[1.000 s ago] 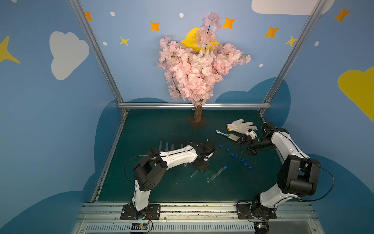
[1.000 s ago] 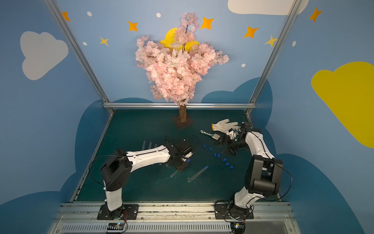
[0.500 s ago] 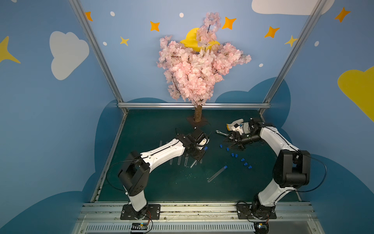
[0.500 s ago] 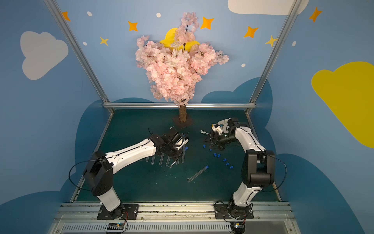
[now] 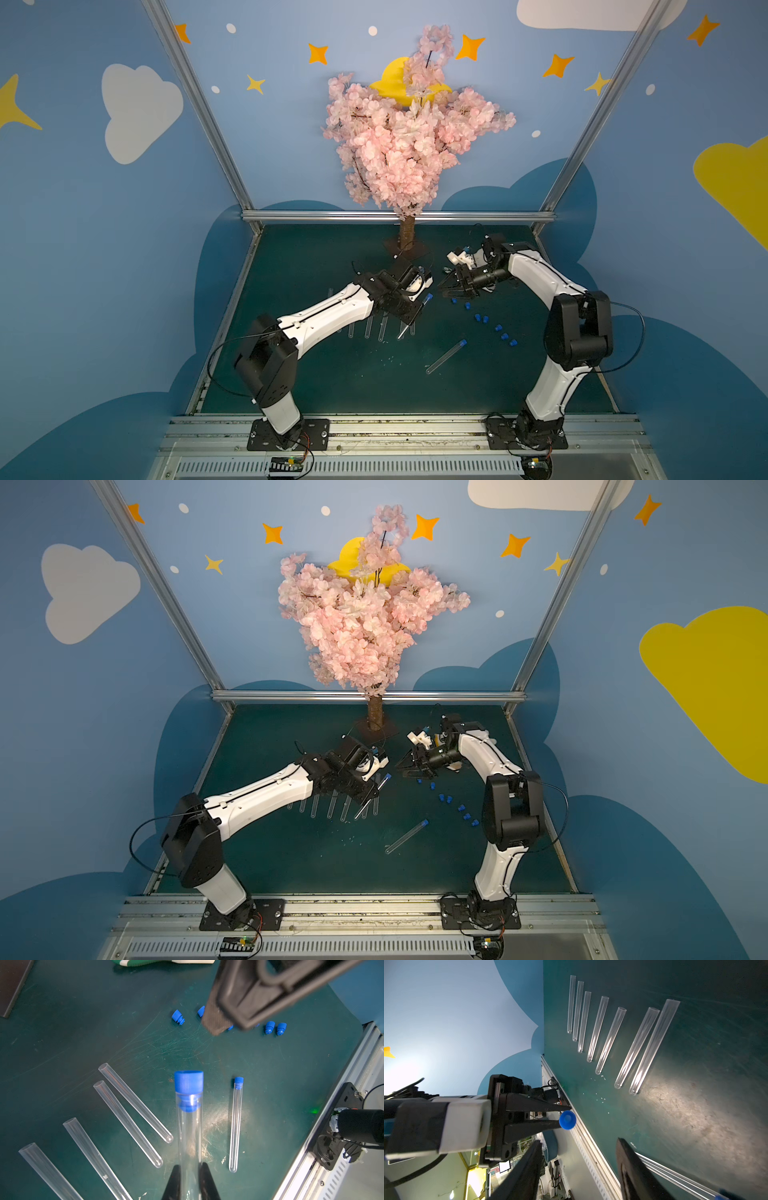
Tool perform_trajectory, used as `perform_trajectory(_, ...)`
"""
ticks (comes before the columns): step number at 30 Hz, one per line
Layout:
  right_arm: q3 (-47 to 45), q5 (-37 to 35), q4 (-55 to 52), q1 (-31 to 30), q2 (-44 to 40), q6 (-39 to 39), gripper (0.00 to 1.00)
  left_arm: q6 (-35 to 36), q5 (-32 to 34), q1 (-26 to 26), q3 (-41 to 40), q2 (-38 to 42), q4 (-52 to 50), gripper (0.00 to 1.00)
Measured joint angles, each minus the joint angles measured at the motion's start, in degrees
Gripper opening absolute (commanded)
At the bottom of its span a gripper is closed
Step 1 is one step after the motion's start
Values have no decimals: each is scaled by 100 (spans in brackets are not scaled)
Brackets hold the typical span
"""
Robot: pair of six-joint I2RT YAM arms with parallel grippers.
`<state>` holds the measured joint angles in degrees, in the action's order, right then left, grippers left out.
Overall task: Remove stoppers from test tubes
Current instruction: Open the stopper on the test tube.
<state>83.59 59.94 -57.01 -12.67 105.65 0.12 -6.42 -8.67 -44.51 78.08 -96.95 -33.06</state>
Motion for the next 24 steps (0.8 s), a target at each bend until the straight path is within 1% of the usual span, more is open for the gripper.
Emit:
perform_trajectory(11,76,321,-160,-365,223,-177,41,0,-131,13,0,0,11,7)
perform_trajectory(24,129,354,-208,-435,302,-190,25,2,-208,15,0,0,15,6)
